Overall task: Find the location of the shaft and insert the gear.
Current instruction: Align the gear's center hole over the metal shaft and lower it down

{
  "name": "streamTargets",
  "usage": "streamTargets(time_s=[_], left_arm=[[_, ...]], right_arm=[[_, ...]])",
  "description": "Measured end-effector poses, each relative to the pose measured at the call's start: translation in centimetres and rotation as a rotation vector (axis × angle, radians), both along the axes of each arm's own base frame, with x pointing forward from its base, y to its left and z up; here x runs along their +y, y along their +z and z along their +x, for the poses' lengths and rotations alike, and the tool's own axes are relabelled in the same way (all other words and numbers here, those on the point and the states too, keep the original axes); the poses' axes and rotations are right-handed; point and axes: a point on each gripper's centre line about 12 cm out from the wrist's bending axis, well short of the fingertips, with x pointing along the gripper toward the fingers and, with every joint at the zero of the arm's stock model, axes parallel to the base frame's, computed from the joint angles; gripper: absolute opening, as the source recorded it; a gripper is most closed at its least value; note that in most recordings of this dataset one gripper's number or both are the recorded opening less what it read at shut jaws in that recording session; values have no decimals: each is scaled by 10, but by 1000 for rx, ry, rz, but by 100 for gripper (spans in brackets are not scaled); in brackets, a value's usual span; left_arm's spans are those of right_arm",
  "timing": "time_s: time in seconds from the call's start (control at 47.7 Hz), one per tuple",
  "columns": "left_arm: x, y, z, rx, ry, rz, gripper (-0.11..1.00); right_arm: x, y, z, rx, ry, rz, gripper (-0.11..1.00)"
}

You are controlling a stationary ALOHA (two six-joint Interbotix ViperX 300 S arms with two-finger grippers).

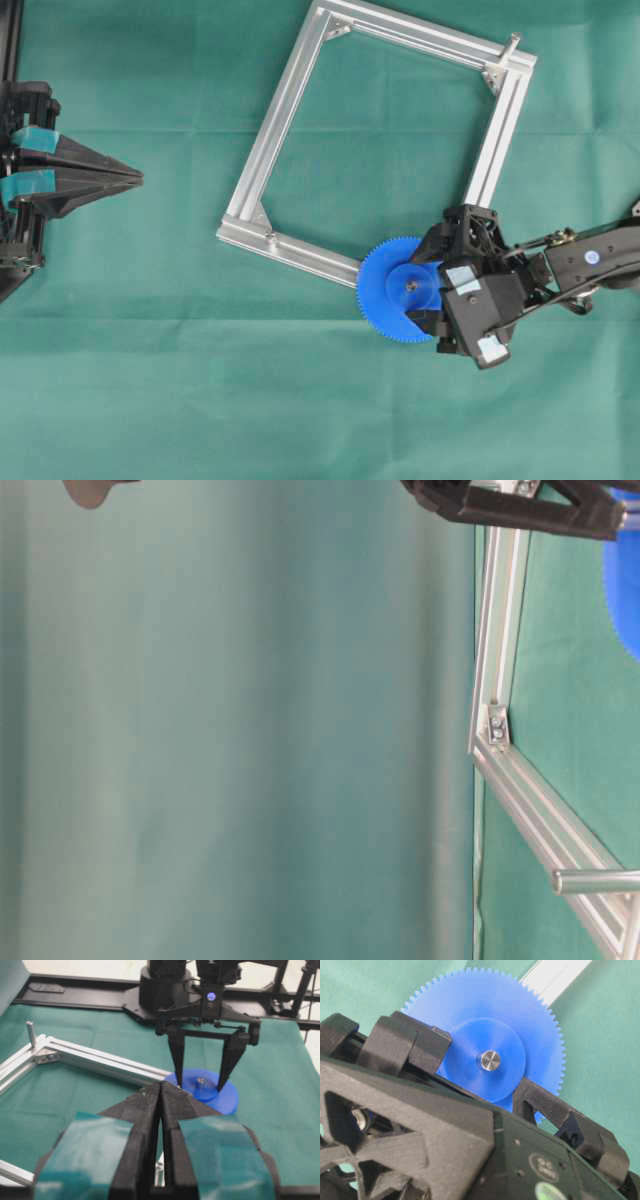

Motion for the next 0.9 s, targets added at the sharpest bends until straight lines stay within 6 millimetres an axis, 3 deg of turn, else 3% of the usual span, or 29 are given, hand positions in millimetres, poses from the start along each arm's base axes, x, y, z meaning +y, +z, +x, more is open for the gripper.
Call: streamTargets(time_s=[0.356, 0.524, 0.901], left_arm=[[0, 0, 0, 0, -2, 0, 1], [0, 0, 0, 3, -2, 0, 1], [0, 0, 0, 3, -2, 1, 1]], right_arm=[[0, 0, 0, 0, 0, 0, 69], [2, 3, 2, -7, 1, 4, 93], [4, 6, 5, -16, 6, 4, 91]])
